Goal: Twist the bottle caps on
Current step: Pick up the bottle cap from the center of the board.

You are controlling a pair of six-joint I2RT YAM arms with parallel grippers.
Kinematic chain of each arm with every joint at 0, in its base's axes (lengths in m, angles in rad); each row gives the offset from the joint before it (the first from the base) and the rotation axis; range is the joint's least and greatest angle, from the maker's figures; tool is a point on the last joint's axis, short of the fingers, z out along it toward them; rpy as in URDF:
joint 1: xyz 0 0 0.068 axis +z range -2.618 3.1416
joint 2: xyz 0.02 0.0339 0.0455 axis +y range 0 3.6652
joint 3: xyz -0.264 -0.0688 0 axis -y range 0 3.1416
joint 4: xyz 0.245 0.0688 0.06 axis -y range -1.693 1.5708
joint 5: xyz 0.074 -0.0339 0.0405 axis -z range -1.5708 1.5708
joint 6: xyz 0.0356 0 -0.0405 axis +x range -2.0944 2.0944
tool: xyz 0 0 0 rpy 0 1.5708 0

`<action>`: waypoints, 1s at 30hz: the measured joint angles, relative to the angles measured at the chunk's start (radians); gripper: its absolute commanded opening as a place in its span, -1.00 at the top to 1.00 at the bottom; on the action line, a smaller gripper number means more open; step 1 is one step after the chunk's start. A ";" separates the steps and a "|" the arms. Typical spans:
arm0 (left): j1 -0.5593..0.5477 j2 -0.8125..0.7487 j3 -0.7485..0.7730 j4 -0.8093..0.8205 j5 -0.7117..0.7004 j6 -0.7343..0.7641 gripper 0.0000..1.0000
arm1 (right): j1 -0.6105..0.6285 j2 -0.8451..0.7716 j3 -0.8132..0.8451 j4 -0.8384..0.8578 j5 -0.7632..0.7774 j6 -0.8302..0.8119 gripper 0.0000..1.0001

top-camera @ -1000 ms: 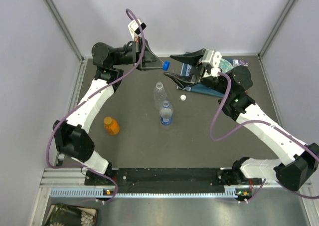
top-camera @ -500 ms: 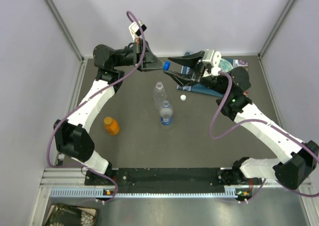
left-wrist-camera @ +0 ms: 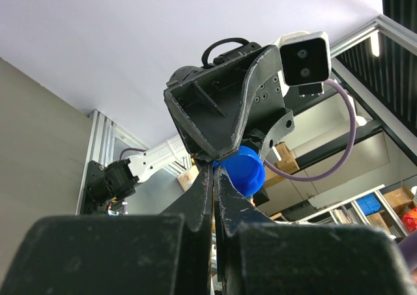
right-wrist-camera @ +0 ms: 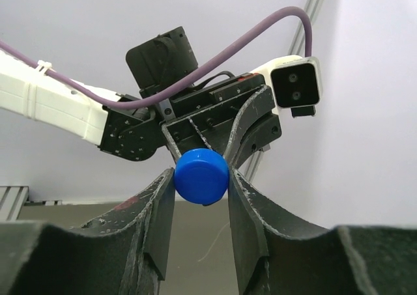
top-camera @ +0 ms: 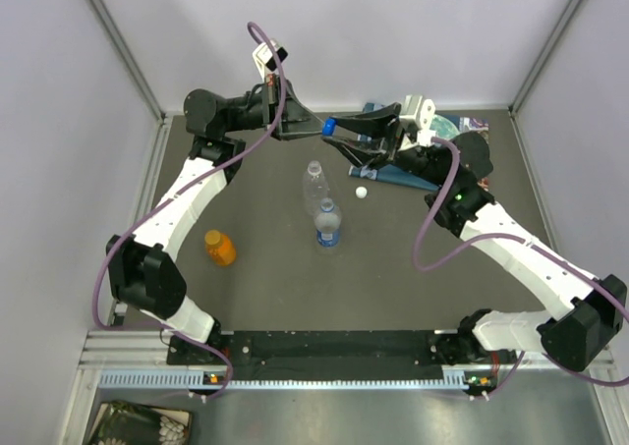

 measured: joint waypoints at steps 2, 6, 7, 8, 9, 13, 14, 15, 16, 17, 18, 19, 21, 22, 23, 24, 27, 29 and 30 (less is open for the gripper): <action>0.000 0.000 0.000 0.002 -0.003 -0.006 1.00 | 0.000 0.000 0.000 0.003 -0.002 0.003 0.33; -0.002 -0.001 -0.009 0.012 -0.009 -0.011 1.00 | 0.000 0.000 0.000 0.003 -0.001 0.011 0.36; -0.003 -0.002 -0.013 0.013 -0.012 -0.013 1.00 | 0.000 0.000 -0.002 0.004 0.000 0.012 0.37; -0.003 -0.004 -0.015 0.013 -0.012 -0.013 1.00 | 0.000 0.000 -0.005 0.007 0.000 0.012 0.38; -0.003 -0.005 -0.018 0.014 -0.013 -0.013 1.00 | 0.000 0.000 -0.005 0.007 0.000 0.016 0.39; -0.003 -0.011 -0.021 0.011 -0.016 -0.010 1.00 | 0.000 0.000 -0.005 0.011 -0.002 0.026 0.40; -0.003 -0.013 -0.023 0.009 -0.016 -0.008 0.95 | 0.000 -0.001 -0.005 0.011 -0.003 0.027 0.40; -0.003 -0.015 -0.027 0.008 -0.017 -0.005 0.85 | 0.000 -0.002 -0.005 0.010 -0.005 0.028 0.40; -0.003 -0.017 -0.030 0.007 -0.017 -0.002 0.84 | 0.000 -0.003 -0.005 0.005 -0.007 0.028 0.40; -0.003 -0.020 -0.034 0.002 -0.016 0.006 0.81 | 0.000 -0.006 -0.005 -0.004 -0.008 0.028 0.40; -0.004 -0.021 -0.035 -0.001 -0.016 0.010 0.52 | 0.000 -0.010 -0.005 -0.015 -0.009 0.027 0.40; -0.005 -0.021 -0.035 -0.004 -0.014 0.016 0.33 | 0.000 -0.016 -0.005 -0.030 -0.011 0.026 0.40; -0.006 -0.023 -0.035 -0.011 -0.009 0.034 0.04 | 0.000 -0.034 -0.005 -0.064 -0.018 0.026 0.40; -0.006 -0.023 -0.035 -0.016 -0.006 0.045 -0.30 | 0.000 -0.048 -0.005 -0.085 -0.023 0.026 0.39; -0.005 -0.024 -0.035 -0.023 -0.001 0.053 -0.40 | 0.000 -0.065 -0.005 -0.106 -0.030 0.025 0.39; -0.003 -0.024 -0.035 -0.030 0.005 0.073 -0.48 | 0.000 -0.085 -0.006 -0.129 -0.037 0.025 0.39; 0.013 -0.029 -0.035 -0.085 0.035 0.142 -0.69 | 0.000 -0.154 -0.014 -0.198 -0.050 0.015 0.38; 0.029 -0.040 -0.035 -0.177 0.059 0.242 -0.77 | 0.000 -0.205 -0.018 -0.250 -0.056 0.006 0.38; 0.035 -0.051 -0.034 -0.267 0.064 0.340 -0.78 | 0.000 -0.235 -0.018 -0.280 -0.059 0.003 0.38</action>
